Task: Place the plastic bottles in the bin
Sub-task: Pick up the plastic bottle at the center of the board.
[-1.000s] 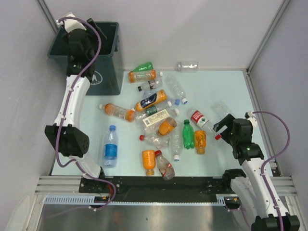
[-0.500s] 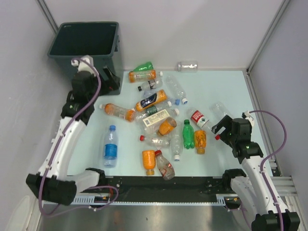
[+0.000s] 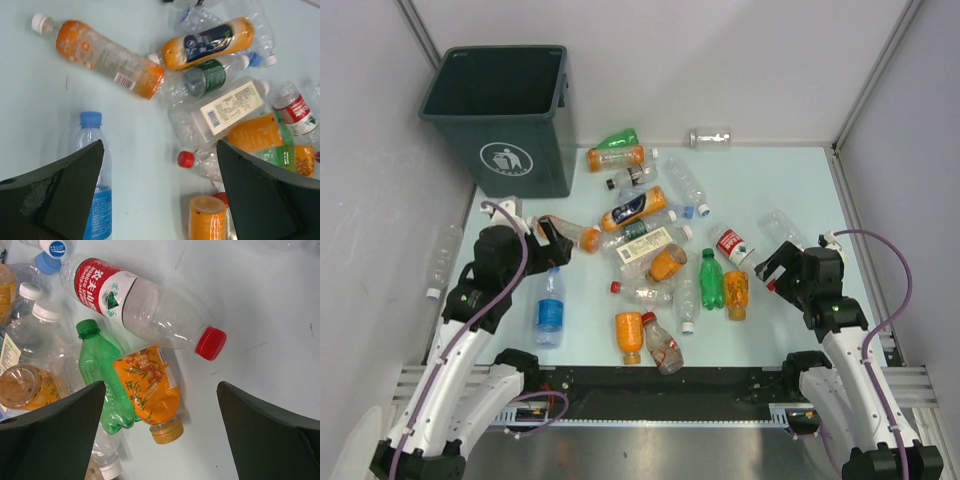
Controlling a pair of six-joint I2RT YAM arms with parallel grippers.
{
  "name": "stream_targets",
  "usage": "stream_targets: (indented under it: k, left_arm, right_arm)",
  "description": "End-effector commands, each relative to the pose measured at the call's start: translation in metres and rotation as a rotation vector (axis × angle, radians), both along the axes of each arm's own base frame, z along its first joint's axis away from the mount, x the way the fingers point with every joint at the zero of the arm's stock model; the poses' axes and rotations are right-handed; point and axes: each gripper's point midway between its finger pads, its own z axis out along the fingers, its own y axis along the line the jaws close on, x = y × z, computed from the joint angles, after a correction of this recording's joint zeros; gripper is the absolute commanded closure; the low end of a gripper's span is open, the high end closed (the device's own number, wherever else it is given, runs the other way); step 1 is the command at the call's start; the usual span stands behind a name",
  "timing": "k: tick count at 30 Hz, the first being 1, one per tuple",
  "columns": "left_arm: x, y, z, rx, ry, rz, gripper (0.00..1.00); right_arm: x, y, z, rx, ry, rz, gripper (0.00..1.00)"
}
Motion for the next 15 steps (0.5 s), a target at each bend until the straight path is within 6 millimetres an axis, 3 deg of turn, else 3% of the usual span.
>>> stream_targets:
  k: [1, 4, 7, 10, 15]
  left_arm:
    - [-0.022, 0.014, -0.038, 0.026, 0.103, 0.065, 0.0]
    - [-0.032, 0.027, -0.066, 0.062, 0.201, 0.151, 0.0]
    - [-0.033, 0.038, -0.061, 0.066, 0.22, 0.243, 0.0]
    - [-0.029, 0.039, -0.069, 0.018, 0.214, 0.305, 0.0]
    - [-0.029, 0.032, -0.113, -0.068, 0.277, 0.36, 0.0]
  right_arm:
    - [0.003, 0.005, 0.018, 0.016, -0.044, 0.03, 0.0]
    - [0.002, 0.003, 0.016, 0.011, -0.04, 0.016, 0.0]
    - [0.001, 0.006, 0.016, 0.029, -0.046, 0.021, 0.0]
    - [0.002, 0.008, 0.018, 0.036, -0.059, 0.031, 0.0]
    - [0.006, 0.006, 0.019, 0.032, -0.076, 0.024, 0.0]
